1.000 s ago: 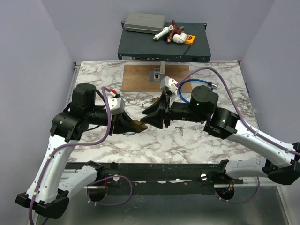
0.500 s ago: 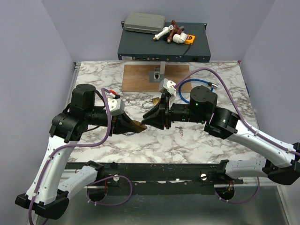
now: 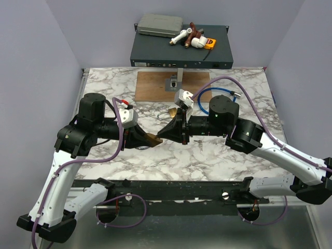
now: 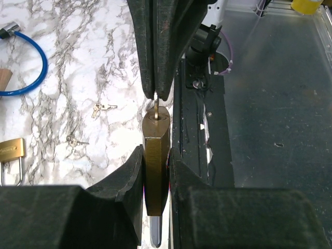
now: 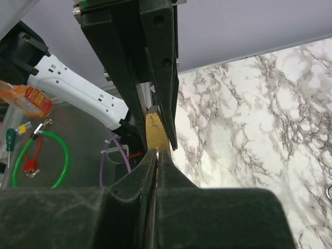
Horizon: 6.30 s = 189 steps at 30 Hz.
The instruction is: Unlock with the key
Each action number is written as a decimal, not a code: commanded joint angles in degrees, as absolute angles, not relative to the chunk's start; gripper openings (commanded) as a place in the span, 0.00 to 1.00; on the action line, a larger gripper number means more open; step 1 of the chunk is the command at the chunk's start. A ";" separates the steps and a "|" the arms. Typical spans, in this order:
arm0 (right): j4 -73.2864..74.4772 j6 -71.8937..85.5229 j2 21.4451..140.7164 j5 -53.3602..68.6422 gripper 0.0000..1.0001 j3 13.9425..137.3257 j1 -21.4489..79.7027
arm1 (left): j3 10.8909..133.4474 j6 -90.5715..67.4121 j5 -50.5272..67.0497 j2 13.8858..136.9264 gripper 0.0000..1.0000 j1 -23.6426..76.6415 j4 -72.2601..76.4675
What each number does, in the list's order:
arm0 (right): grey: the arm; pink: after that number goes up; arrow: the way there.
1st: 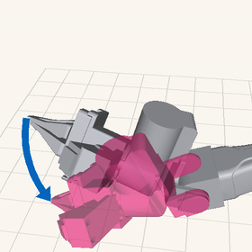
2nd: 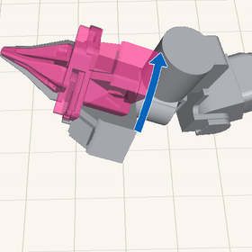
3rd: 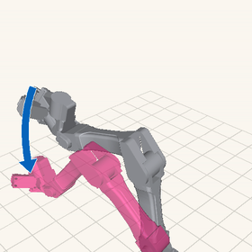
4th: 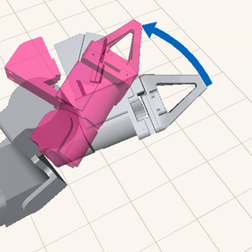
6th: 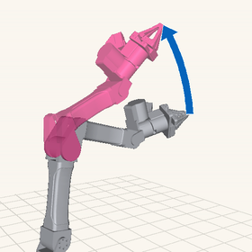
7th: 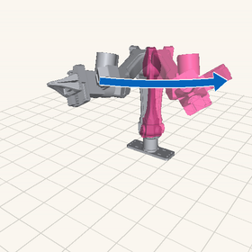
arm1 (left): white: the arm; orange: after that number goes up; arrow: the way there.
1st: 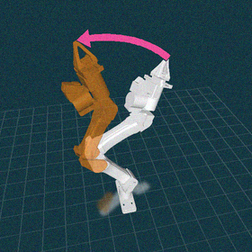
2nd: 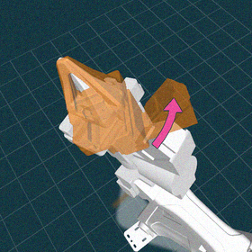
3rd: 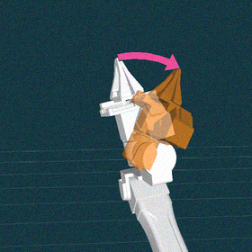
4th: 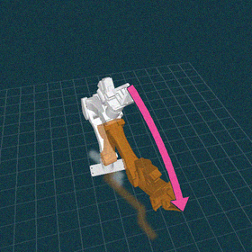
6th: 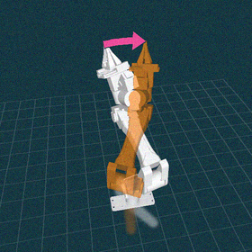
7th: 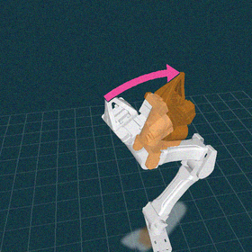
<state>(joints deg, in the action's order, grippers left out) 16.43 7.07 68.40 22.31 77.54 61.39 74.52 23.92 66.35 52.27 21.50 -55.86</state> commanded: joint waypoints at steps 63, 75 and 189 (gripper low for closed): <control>4.95 15.70 57.15 7.09 0.73 64.90 61.24 | 73.12 -12.27 56.08 48.12 0.00 21.07 -19.70; -1.34 11.94 59.02 12.17 0.77 66.82 61.19 | 72.50 -18.69 70.66 49.66 0.00 21.01 -16.85; -15.44 41.83 77.72 -8.12 0.01 61.17 56.17 | 44.42 38.38 23.01 42.86 0.01 36.03 -37.96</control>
<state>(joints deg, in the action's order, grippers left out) -2.07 39.20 76.14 -3.14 61.14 60.38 47.66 35.53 13.26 40.75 32.91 -30.70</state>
